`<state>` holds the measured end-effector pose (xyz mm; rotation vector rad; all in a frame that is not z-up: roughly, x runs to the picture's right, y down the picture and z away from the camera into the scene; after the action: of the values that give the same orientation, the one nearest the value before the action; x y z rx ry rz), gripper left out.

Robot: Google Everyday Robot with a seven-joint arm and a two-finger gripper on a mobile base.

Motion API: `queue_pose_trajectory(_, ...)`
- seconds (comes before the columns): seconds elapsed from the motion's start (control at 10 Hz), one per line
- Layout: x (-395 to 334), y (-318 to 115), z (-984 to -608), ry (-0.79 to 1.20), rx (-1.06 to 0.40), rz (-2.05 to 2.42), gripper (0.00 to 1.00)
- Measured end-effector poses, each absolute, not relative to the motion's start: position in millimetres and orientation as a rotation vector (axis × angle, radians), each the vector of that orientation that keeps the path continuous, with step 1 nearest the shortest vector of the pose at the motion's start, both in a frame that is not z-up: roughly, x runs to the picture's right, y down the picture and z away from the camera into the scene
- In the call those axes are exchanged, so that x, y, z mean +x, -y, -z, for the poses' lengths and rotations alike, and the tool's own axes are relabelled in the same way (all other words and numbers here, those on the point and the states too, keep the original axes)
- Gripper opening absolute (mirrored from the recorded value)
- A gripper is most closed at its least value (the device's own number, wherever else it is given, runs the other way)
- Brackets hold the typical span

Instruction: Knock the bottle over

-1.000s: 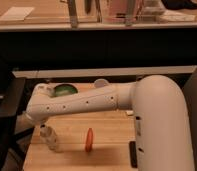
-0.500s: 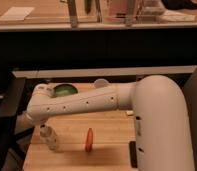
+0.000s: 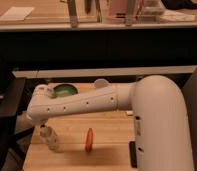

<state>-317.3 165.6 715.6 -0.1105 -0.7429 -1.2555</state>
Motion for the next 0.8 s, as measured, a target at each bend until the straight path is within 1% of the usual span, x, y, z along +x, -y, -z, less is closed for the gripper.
queue_pose_trajectory(0.8,-319.0,-167.0,-719.2,0.743,-0.109,1.238,0.00)
